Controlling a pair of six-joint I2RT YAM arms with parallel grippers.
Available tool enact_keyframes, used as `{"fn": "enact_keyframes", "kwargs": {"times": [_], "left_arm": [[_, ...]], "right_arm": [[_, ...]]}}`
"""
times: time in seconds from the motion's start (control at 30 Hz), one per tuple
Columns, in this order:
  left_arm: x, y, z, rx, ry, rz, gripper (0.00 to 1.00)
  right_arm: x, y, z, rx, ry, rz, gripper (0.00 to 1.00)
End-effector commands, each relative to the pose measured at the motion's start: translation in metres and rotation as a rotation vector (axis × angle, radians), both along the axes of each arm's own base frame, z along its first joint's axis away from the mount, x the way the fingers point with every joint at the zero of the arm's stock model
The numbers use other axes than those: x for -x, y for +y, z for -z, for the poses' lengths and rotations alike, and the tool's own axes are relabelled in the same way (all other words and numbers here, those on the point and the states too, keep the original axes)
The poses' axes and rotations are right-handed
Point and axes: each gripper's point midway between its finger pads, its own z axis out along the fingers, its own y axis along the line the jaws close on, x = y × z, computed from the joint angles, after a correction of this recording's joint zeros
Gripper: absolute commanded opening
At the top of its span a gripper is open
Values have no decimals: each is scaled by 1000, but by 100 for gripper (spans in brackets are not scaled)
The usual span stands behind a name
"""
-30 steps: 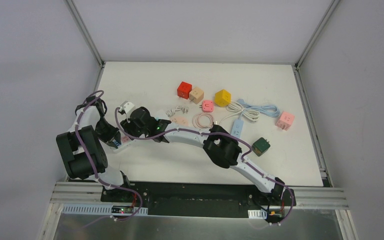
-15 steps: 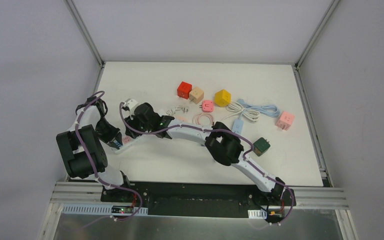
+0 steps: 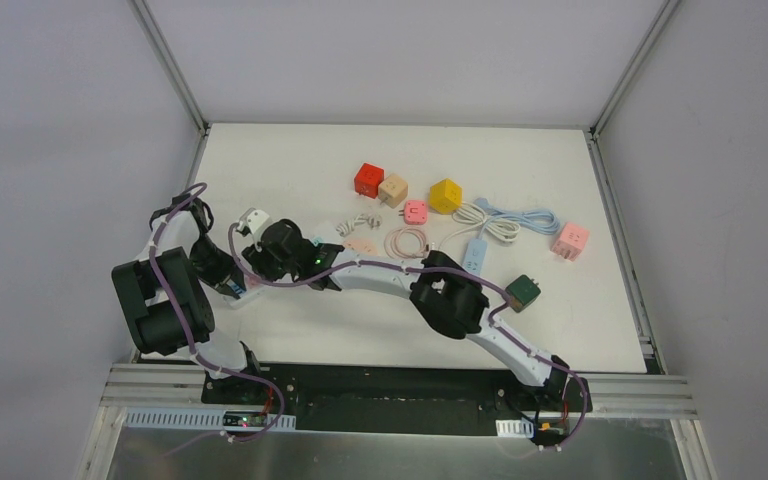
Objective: Pull the plug off the socket
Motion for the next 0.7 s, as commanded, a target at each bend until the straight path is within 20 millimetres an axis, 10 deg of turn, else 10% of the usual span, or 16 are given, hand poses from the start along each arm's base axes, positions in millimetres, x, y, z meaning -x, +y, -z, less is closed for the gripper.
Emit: {"fn": "enact_keyframes", "kwargs": {"times": [0.0, 0.2, 0.67], "left_arm": [[6, 3, 15, -4, 46, -20, 28], [5, 4, 13, -10, 44, -15, 28], [-6, 7, -4, -38, -41, 22, 32]], "right_arm": [[3, 4, -107, -225, 31, -8, 0], [1, -4, -141, -356, 175, -51, 0], [-11, -36, -137, -293, 93, 75, 0]]}}
